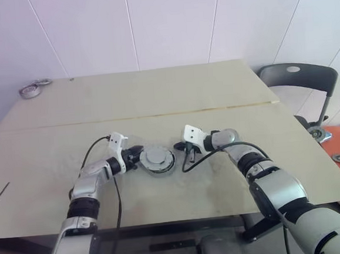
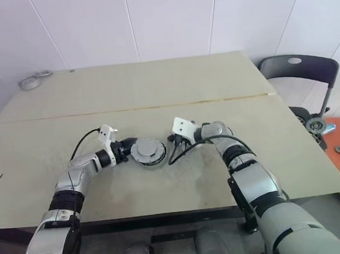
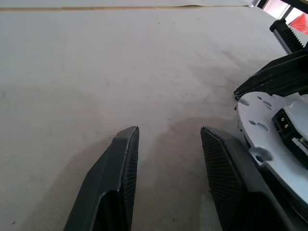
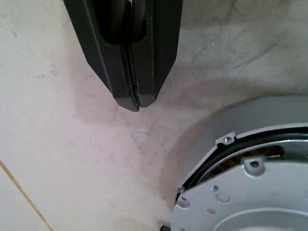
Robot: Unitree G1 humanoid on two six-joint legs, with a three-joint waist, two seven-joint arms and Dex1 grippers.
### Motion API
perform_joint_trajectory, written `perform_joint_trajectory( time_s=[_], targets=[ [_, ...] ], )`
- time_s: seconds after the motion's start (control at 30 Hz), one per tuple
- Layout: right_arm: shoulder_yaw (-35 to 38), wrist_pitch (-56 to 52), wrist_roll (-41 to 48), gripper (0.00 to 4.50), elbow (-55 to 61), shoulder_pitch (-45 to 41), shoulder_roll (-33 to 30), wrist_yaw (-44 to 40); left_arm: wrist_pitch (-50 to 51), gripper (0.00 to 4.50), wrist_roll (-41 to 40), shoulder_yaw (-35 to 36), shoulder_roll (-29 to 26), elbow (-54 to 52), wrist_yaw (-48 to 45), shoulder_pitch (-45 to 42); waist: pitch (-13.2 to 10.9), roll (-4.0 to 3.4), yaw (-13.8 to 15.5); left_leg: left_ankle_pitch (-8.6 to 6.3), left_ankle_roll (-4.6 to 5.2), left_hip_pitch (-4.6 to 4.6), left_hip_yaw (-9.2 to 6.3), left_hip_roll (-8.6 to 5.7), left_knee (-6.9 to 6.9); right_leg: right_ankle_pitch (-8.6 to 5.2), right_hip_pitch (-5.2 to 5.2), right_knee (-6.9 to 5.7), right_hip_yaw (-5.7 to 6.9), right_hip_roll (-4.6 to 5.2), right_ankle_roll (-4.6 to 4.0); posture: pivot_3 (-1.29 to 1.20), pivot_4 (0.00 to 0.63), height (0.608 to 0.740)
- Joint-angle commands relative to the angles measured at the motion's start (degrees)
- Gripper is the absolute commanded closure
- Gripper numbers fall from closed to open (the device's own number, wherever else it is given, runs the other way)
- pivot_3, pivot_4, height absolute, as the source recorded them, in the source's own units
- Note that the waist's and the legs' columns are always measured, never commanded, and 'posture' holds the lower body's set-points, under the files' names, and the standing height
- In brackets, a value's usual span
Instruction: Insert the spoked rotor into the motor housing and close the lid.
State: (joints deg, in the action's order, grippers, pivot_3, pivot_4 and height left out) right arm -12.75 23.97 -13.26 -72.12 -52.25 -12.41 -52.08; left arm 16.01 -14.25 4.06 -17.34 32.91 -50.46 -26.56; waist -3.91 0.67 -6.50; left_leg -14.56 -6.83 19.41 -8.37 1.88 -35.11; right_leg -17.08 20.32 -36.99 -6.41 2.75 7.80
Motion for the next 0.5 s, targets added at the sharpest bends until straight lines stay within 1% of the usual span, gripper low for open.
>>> perform_joint_trajectory(
  time_s=[0.03,0.27,0.37,0.5],
  targets=[
    [0.0,-0.8,-0.5,4.50,0.3,0.2,-1.2,0.8,0.5,2.35,-0.1,-1.9,0.8,-1.2,-1.3,0.7,0.0,0.00,0.1,0.00,0.00,0.00,0.00,0.00,0.00,0.00,0.00,0.00,0.00,0.00,0.00,0.00,0.000,0.740],
    [0.6,-1.5,0.6,4.50,0.4,-0.4,-0.7,-1.2,1.9,2.35,-0.6,-2.4,0.3,-3.7,-2.5,2.5,0.0,-0.01,0.2,0.00,0.00,-0.01,0.00,0.00,0.03,-0.01,0.01,0.00,0.00,0.00,0.00,0.00,0.000,0.740],
    [2.8,-2.9,3.3,4.50,0.9,-1.4,0.0,-3.0,2.1,2.35,-0.4,-2.4,-0.3,-4.7,-2.4,3.5,0.0,-0.02,0.3,0.00,0.00,0.00,0.00,0.00,0.05,-0.01,0.02,0.02,0.00,0.00,0.01,0.00,0.000,0.740],
    [3.5,-2.4,4.2,4.50,1.6,-1.7,0.1,-3.7,2.2,2.35,-0.7,-1.6,-1.1,-5.4,-2.3,4.0,0.0,-0.03,0.3,0.00,0.00,0.03,0.00,0.01,0.12,-0.02,0.07,0.07,0.00,0.00,0.02,0.00,0.000,0.740]
  ],
)
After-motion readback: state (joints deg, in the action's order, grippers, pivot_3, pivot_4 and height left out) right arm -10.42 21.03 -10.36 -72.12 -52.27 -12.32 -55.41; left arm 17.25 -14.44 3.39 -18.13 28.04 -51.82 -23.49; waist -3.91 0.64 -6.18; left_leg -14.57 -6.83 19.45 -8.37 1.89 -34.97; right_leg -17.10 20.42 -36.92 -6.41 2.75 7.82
